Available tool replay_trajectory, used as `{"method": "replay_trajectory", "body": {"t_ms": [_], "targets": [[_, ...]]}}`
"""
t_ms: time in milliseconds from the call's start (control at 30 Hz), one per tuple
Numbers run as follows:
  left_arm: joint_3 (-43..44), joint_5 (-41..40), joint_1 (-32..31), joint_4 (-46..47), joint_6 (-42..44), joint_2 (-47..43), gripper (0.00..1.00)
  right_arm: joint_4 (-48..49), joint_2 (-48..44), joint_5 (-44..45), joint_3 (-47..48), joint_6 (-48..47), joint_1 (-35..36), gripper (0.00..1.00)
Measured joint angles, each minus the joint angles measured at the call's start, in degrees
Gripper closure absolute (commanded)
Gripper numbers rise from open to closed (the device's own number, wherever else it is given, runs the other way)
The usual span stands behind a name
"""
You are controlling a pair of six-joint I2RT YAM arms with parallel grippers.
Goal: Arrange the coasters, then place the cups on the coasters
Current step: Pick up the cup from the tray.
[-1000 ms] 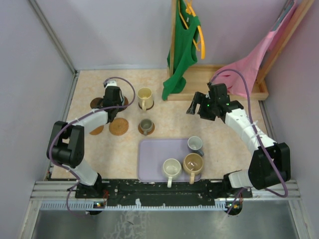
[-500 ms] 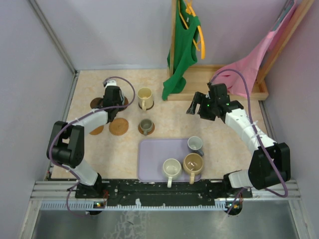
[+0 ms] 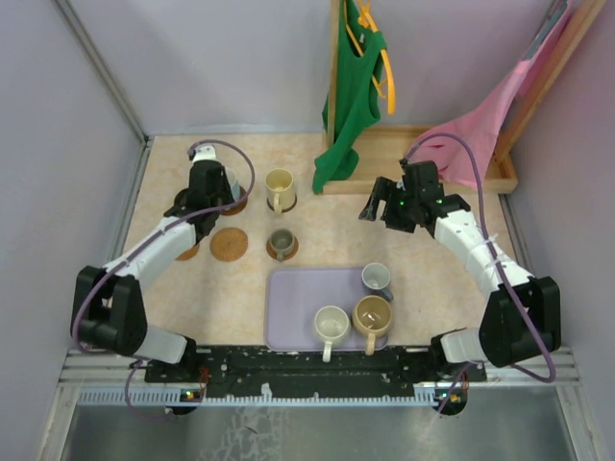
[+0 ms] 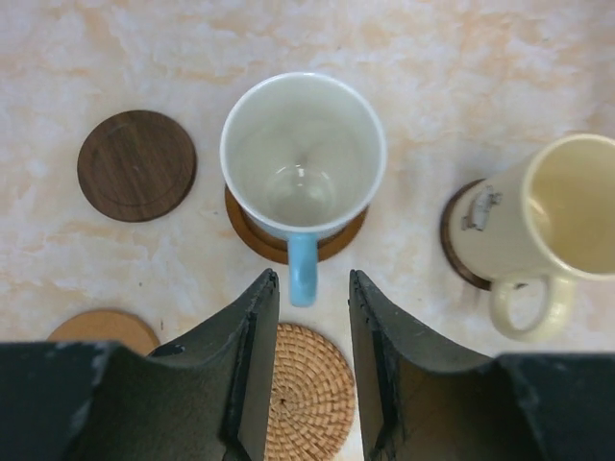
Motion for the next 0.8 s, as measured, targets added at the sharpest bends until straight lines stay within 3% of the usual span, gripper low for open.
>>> {"method": "replay_trajectory", "body": {"t_ms": [367, 800], "targets": [[-1.2, -1.3, -12.4, -7.8, -5.5, -12.2, 0.61, 0.0, -2.8, -0.2, 0.0, 0.0, 0.0, 0.19], [-4.9, -8.5, -36.6, -20.1, -20.0, -18.4, 0.64, -0.1, -5.8, -0.2, -0.9, -0.1, 0.0, 0.19]]}}
